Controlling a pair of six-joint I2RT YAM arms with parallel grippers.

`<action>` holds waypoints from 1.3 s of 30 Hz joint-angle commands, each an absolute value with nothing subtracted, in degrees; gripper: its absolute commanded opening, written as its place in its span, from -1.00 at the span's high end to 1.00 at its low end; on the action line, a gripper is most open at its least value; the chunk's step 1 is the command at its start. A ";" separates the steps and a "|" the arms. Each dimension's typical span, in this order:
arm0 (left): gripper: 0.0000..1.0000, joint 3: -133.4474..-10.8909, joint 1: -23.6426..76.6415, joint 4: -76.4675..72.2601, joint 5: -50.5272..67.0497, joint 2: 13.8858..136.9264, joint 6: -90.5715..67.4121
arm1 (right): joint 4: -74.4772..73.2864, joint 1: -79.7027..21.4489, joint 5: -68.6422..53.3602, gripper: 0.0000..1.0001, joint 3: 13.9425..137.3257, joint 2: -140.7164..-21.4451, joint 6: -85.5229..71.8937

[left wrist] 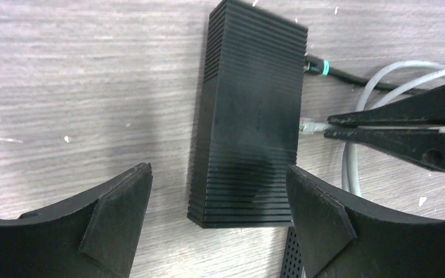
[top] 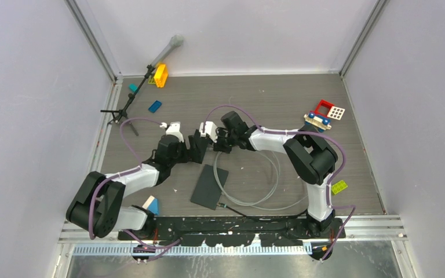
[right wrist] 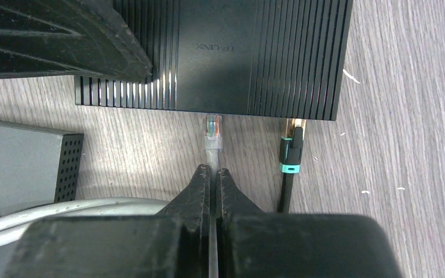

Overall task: Insert the plug into the switch port
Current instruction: Insert the connector into the switch port.

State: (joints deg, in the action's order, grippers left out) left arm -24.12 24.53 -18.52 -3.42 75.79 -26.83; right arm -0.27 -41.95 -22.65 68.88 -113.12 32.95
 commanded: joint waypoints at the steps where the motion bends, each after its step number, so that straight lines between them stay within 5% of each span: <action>1: -0.75 -28.33 24.70 -21.66 -5.21 75.99 -22.99 | -6.36 -42.17 -19.84 0.99 72.48 -112.63 34.28; 14: -0.73 -35.79 24.70 -18.39 -9.43 84.18 -21.74 | -11.05 -41.45 -13.50 0.99 78.90 -113.92 33.93; 25: -0.62 -36.45 24.35 -18.31 -9.67 87.51 -22.18 | -9.02 -41.23 -25.34 0.99 76.19 -112.92 34.17; 39: -0.50 -37.66 24.35 -19.42 -3.92 90.27 -22.63 | -1.62 -41.26 -26.53 0.99 74.26 -113.02 29.13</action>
